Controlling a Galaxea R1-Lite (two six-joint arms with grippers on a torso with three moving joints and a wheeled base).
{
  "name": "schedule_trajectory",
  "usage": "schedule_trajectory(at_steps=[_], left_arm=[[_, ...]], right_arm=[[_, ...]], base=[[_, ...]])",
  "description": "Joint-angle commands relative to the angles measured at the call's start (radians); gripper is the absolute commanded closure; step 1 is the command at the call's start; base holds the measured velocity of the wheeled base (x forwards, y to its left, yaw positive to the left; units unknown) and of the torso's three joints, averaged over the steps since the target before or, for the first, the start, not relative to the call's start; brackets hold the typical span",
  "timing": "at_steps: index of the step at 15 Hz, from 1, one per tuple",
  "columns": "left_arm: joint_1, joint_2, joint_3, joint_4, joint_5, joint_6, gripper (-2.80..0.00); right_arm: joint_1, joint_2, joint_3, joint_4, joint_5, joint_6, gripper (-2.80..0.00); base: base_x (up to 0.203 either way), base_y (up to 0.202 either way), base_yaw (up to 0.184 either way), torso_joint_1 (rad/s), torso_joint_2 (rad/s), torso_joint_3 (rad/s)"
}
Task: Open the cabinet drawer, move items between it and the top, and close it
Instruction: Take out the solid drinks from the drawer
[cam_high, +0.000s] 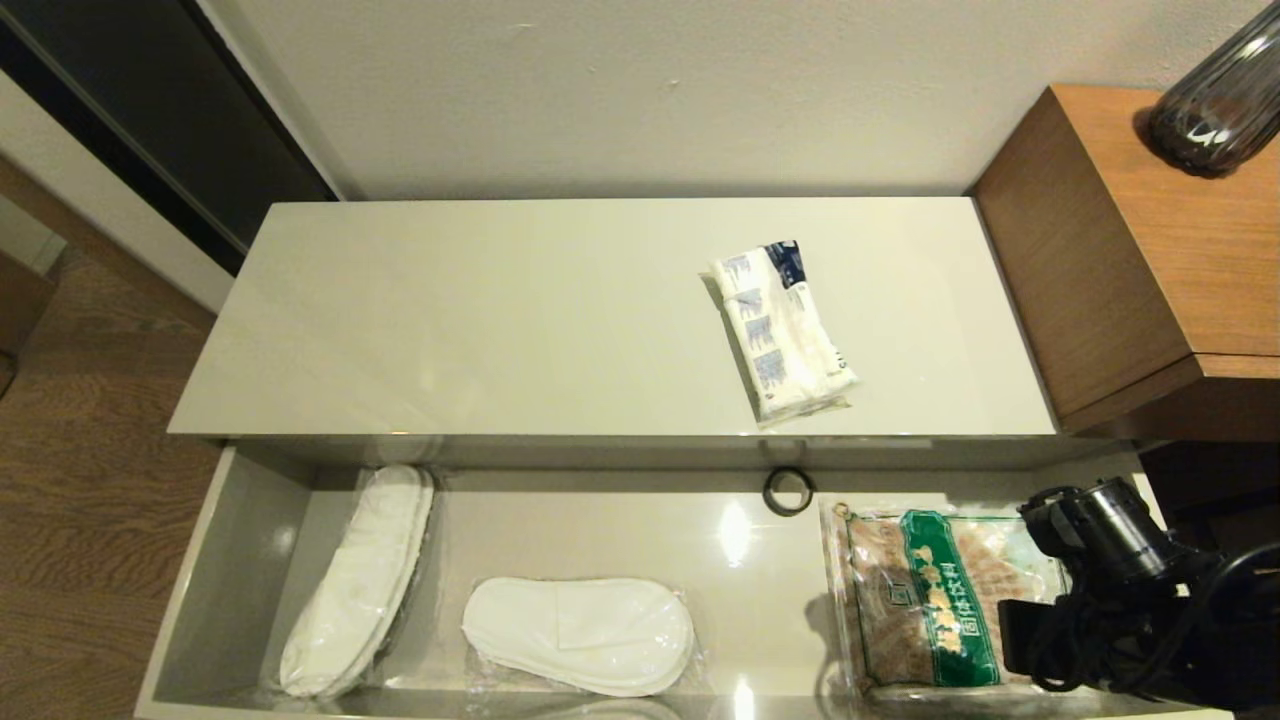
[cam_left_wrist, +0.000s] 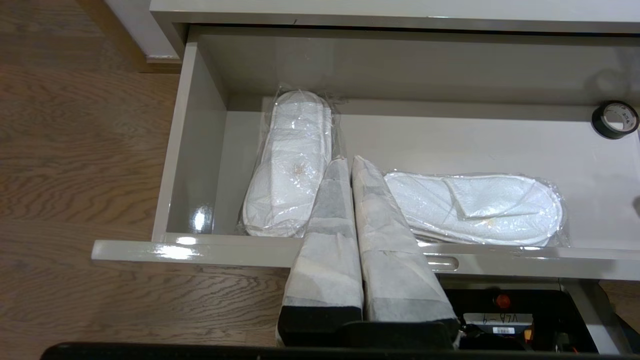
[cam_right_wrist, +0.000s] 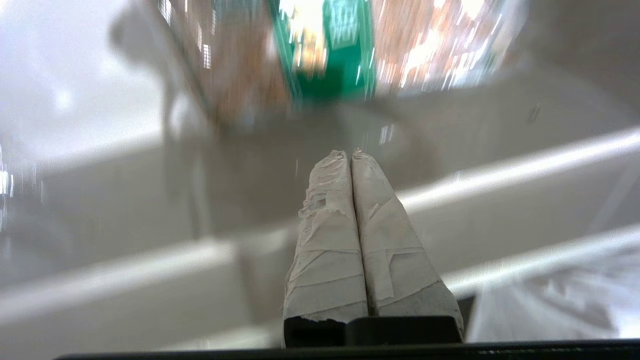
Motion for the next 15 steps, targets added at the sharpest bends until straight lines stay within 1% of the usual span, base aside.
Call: schedule_trajectory(at_steps=[1,3,5,8,10,15], left_arm=[[0.000,0.001,0.000,0.000,0.000,0.000,0.00],[-0.001,0.001,0.000,0.000,0.000,0.000,0.00],[-0.001,0.001,0.000,0.000,0.000,0.000,0.00],[0.001,0.001,0.000,0.000,0.000,0.000,0.00],[-0.001,0.001,0.000,0.000,0.000,0.000,0.00],[-0.001,0.001,0.000,0.000,0.000,0.000,0.00]], right_arm=[[0.026,0.052,0.003,-0.087,-0.073,0.002,0.00],[0.096,0.079,0.015,-0.146,-0.120,0.005,0.00],[0.150,0.118,0.019,-0.176,-0.133,0.030,0.00],[0.158,0.194,0.020,-0.204,-0.148,0.046,0.00],[0.159,0.233,0.018,-0.258,-0.154,0.041,0.00],[0.167,0.271,0.005,-0.268,-0.190,0.033,0.00]], base=[[0.000,0.000,0.000,0.000,0.00,0.000],[0.000,0.000,0.000,0.000,0.00,0.000],[0.000,0.000,0.000,0.000,0.00,0.000],[0.000,0.000,0.000,0.000,0.00,0.000],[0.000,0.000,0.000,0.000,0.00,0.000],[0.000,0.000,0.000,0.000,0.00,0.000]])
